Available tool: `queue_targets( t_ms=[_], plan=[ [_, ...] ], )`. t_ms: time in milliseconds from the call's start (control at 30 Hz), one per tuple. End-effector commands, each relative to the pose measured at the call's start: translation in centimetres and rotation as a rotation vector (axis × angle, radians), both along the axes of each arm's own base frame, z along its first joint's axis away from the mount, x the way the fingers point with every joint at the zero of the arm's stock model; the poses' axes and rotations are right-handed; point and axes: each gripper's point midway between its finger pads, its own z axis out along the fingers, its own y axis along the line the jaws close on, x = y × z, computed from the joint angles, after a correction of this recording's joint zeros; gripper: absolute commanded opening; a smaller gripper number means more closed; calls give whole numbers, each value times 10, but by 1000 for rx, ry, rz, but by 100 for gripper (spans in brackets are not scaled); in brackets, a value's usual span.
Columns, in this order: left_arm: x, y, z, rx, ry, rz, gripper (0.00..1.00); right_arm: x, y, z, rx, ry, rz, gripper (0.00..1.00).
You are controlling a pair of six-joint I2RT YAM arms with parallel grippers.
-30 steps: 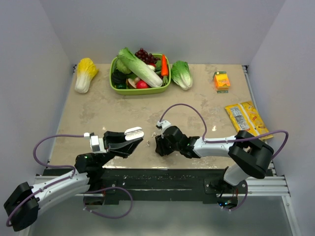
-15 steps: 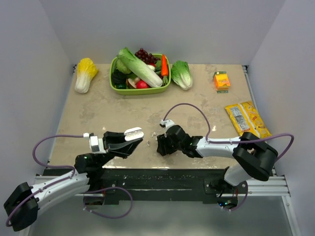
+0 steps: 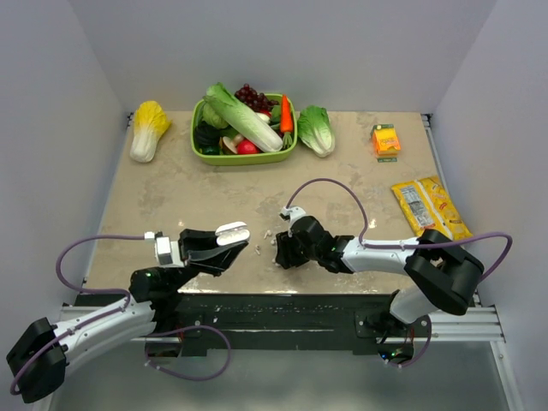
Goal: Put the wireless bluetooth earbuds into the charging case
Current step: Pick up the earbud from the center of the board.
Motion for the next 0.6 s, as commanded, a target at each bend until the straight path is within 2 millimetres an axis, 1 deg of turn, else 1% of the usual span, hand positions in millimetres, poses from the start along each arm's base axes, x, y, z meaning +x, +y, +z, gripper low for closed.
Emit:
queue_targets(
  t_ms=[0,67,133,267,367,567],
  plan=[
    [-11,11,-98,113,98,-5,0,2,-9,-9,-51,1,-16,50],
    [-11,11,-99,115,100,-6,0,4,-11,-10,-69,-10,-13,48],
    [-11,11,-99,117,100,-5,0,2,-15,-14,-92,-10,-6,47],
    [-11,10,-99,118,102,-6,0,-4,-17,-20,-119,-10,14,47],
    [-11,10,-100,120,106,-9,0,-11,-14,-24,-129,-9,33,47],
    [-12,10,-101,117,107,-12,0,-17,-9,-24,-136,-13,51,47]
  ],
)
